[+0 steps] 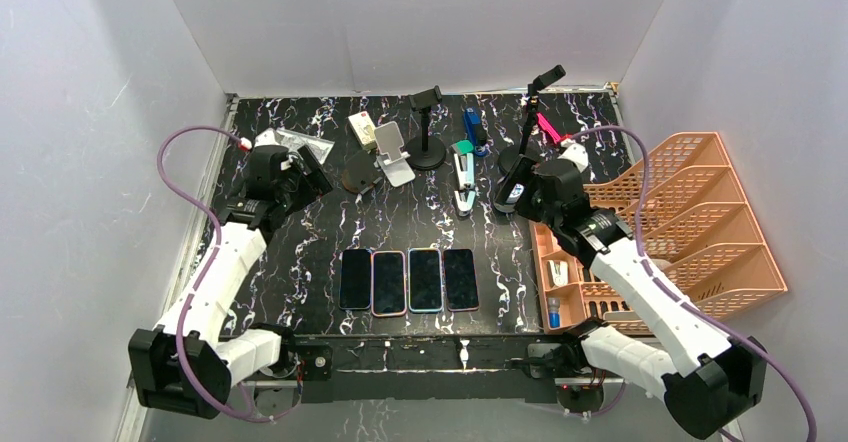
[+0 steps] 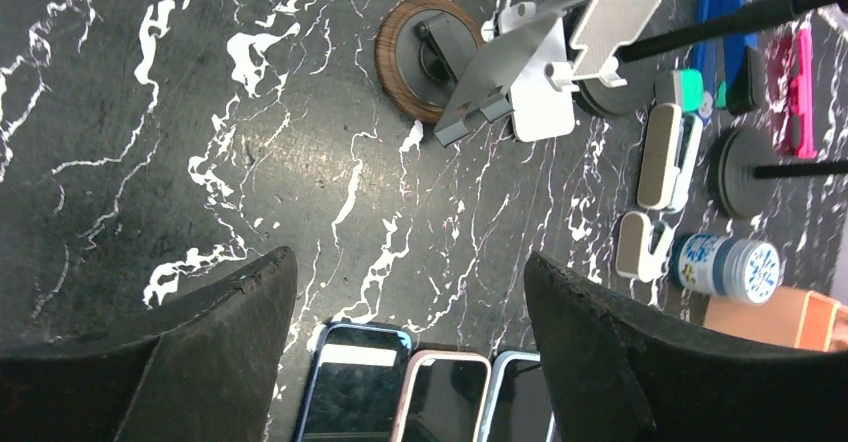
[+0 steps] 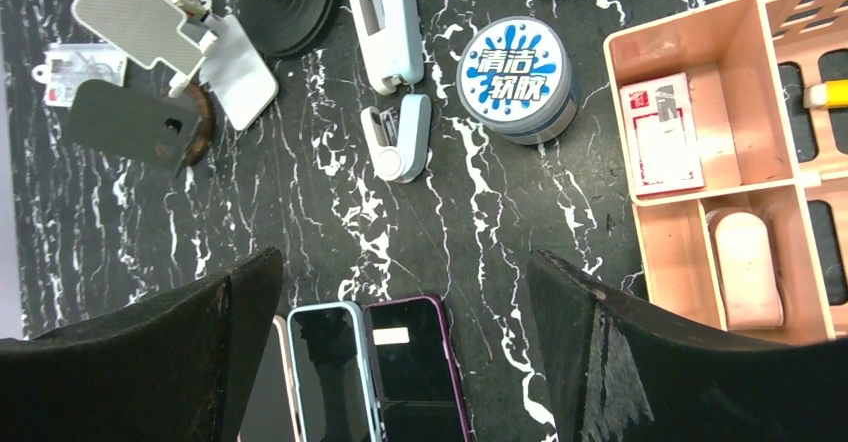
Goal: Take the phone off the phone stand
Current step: Reset both arms
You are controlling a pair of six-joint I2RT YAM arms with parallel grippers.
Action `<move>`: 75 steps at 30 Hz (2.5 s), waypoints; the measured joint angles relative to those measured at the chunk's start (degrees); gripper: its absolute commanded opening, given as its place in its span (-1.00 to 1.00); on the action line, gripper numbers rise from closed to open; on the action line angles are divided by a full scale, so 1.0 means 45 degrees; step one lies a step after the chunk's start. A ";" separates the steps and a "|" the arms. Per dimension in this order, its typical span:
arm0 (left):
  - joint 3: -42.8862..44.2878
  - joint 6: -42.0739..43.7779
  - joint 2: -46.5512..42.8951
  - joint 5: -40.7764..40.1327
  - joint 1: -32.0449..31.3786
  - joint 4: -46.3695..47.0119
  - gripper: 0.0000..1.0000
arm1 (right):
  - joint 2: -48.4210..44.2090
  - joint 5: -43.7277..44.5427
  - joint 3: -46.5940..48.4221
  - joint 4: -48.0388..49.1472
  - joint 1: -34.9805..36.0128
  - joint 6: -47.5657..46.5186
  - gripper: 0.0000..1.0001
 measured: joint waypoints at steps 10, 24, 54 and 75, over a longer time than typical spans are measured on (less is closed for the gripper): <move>0.0665 0.2069 -0.0384 -0.1355 -0.2336 -0.0631 0.62 | 0.1991 0.1719 0.0238 0.0491 0.0908 -0.0840 0.97; 0.0461 0.3235 -0.2540 -0.2812 -0.3104 -0.1078 0.63 | -0.0743 0.0214 -0.2215 0.1724 0.0933 -0.0996 0.97; 0.8811 0.4605 -0.0155 -0.3191 -0.3172 -0.1341 0.62 | 0.2501 0.9481 0.7533 0.3143 0.5527 -0.9612 0.97; 1.0992 0.4090 0.0520 -0.5989 -0.3832 -0.1914 0.62 | 0.3565 0.9719 0.8845 0.6722 0.8136 -1.1283 0.97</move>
